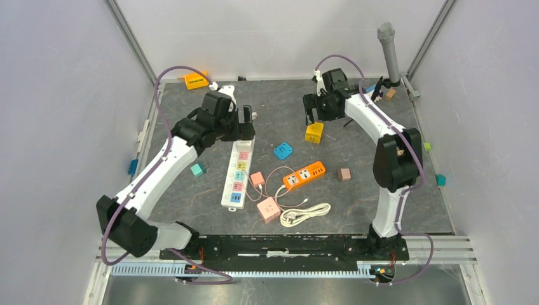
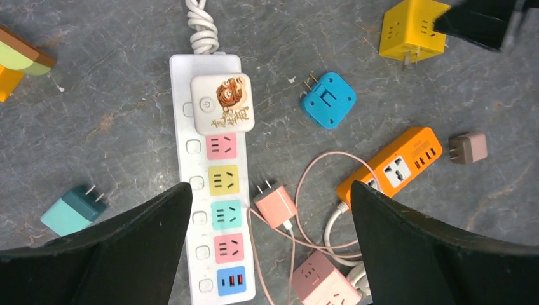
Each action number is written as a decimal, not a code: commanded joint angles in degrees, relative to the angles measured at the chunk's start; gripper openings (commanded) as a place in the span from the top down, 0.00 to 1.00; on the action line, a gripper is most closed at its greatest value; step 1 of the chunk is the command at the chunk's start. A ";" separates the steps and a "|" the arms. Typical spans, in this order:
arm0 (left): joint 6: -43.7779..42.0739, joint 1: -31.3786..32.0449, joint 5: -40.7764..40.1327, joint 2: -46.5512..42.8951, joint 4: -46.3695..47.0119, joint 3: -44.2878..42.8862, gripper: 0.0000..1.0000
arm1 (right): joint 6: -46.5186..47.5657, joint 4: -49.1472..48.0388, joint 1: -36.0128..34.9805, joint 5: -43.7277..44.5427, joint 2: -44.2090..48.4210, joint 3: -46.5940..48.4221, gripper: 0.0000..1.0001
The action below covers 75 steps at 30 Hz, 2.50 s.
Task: Insert the plug
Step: Pick up the plug from the center of the board.
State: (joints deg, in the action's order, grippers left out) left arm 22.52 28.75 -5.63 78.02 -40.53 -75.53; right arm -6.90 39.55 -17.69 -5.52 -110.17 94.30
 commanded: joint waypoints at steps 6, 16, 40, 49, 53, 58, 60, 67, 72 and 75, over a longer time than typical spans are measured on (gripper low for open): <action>4.95 0.10 4.40 -5.23 1.03 5.24 0.00 | -5.31 6.76 0.05 2.73 -11.47 8.78 0.02; 5.30 0.08 4.49 -6.61 1.00 6.57 0.00 | -6.87 3.08 -1.66 -3.73 -10.44 4.13 0.02; 4.94 0.04 5.36 -10.30 2.56 4.93 0.00 | 6.39 -4.32 -4.26 -0.58 3.30 -5.52 0.75; 8.63 -1.47 16.01 -8.18 2.83 2.23 0.00 | 17.83 -2.71 -7.34 -22.33 17.17 -13.97 0.79; 10.96 -3.29 21.37 -7.33 1.98 1.56 0.00 | 19.37 -4.78 -12.02 -27.43 25.11 -20.80 0.81; 14.51 -5.32 34.04 -4.96 3.07 1.99 0.00 | 19.79 -7.38 -18.12 -32.12 31.98 -25.33 0.93; 16.87 -5.24 40.45 -4.08 4.87 3.30 0.00 | 19.77 -7.47 -19.84 -33.63 32.96 -25.61 0.96; 27.01 -4.54 54.59 -5.20 17.34 11.69 0.00 | 20.28 -6.68 -22.98 -34.65 33.52 -23.98 1.00; 27.80 -4.16 56.16 -6.14 17.23 15.35 0.00 | 18.73 -8.28 -23.52 -35.35 33.77 -22.98 1.00; 28.68 -3.64 56.18 -6.72 17.16 17.34 0.00 | 18.39 -8.52 -23.62 -35.44 33.73 -21.90 1.00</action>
State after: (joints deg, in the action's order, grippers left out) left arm 47.46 24.43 46.33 73.71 -26.39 -60.03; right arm 12.01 34.63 -40.88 -38.92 -78.30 68.77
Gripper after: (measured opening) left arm 0.993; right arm 0.699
